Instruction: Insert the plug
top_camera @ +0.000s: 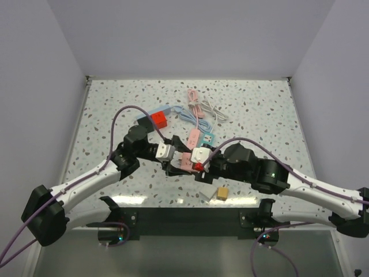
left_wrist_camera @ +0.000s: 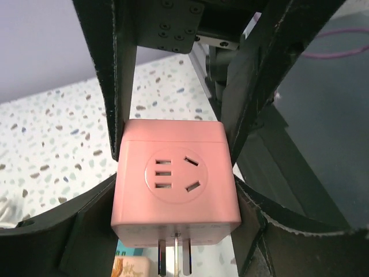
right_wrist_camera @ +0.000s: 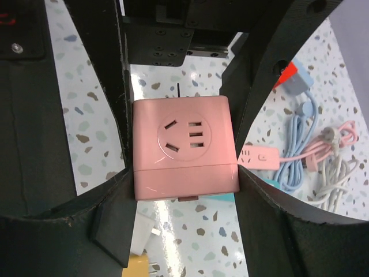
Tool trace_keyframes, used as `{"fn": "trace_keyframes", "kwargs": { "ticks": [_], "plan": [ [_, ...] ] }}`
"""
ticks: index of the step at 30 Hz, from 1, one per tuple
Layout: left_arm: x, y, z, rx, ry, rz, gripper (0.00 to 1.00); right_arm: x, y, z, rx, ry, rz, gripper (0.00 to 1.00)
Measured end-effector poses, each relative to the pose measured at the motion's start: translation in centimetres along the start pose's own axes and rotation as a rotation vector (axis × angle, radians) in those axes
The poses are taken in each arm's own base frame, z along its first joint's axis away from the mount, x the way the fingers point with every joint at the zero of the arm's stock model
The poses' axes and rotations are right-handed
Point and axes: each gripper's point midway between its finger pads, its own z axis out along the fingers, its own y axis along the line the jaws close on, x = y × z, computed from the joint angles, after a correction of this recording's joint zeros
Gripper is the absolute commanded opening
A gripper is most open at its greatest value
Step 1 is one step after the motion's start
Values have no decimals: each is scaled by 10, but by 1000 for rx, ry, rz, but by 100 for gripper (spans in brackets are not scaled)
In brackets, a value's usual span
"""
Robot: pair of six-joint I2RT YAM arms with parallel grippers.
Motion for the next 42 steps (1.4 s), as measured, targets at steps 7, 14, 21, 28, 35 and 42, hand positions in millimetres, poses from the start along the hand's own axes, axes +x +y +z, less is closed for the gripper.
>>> {"fn": "trace_keyframes", "kwargs": {
  "ticks": [7, 14, 21, 28, 35, 42],
  "plan": [
    [-17, -7, -1, -25, -124, 33, 0, -16, 3, -7, -24, -75, -15, 28],
    [3, -3, 1, -36, -116, -6, 0, -1, 4, 7, -45, 4, -6, 61],
    [8, -2, 3, -44, -130, -26, 0, 5, 1, 9, -46, 25, 23, 69],
    [14, 3, 5, -75, -137, -88, 0, 1, -14, 10, -33, -13, 68, 83],
    [18, 12, 6, -110, -137, -98, 0, 10, -25, 10, -35, -20, 112, 86],
    [19, 21, 8, -162, -141, -93, 0, 12, -41, -1, 40, -41, 168, 97]
  ]
}}
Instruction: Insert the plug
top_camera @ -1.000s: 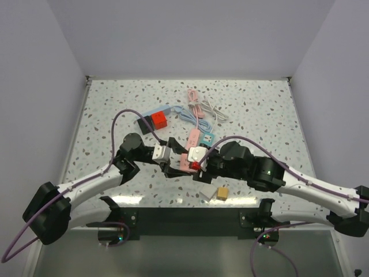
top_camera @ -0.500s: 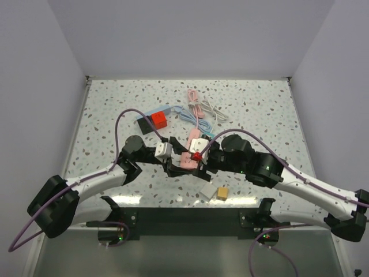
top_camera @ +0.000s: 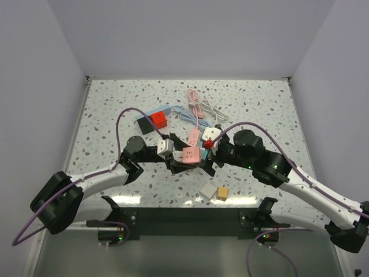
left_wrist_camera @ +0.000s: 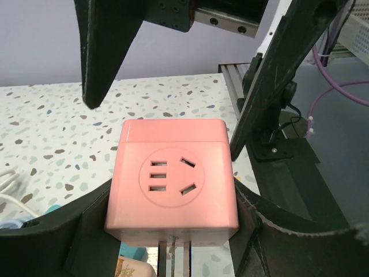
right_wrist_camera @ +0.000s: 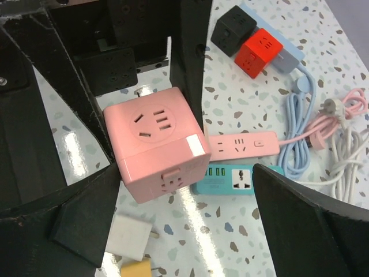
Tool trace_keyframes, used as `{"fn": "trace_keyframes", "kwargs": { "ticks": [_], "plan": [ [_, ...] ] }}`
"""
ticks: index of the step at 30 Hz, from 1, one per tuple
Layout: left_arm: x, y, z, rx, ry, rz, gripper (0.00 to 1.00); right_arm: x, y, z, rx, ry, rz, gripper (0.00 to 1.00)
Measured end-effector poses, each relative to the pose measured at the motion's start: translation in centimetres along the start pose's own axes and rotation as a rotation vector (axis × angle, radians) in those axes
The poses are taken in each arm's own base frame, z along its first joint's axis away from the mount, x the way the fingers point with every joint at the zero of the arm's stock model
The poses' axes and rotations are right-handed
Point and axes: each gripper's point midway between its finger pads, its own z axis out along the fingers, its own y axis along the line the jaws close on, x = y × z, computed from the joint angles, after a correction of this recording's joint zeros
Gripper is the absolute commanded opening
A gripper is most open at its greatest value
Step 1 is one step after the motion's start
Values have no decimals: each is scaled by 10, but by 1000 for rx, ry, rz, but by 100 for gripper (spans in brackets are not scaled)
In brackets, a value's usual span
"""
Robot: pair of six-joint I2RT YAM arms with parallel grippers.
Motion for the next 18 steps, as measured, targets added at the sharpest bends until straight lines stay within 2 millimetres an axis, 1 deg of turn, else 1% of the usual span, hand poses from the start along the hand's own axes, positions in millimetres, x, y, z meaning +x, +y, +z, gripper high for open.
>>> {"fn": "trace_keyframes", "kwargs": {
  "ticks": [3, 6, 10, 12, 15, 17, 18],
  "plan": [
    [-1, 6, 0, -37, -13, 12, 0, -3, -7, -5, 41, -15, 58, 98],
    [2, 10, -2, -66, -10, 10, 0, -7, -13, -5, 78, -27, 136, 98],
    [14, 4, -2, -58, 11, -8, 0, -26, -39, -5, 208, -111, 275, 98],
    [17, 4, -2, -67, 14, -2, 0, -36, -50, -7, 260, -163, 368, 98],
    [18, 8, -4, -103, 4, 14, 0, -47, -57, -12, 302, -231, 489, 98],
    [17, 10, -7, -126, -7, 26, 0, -49, -60, -15, 319, -267, 585, 98],
    [17, 11, -8, -135, -13, 31, 0, -48, -60, -15, 322, -268, 598, 98]
  ]
}}
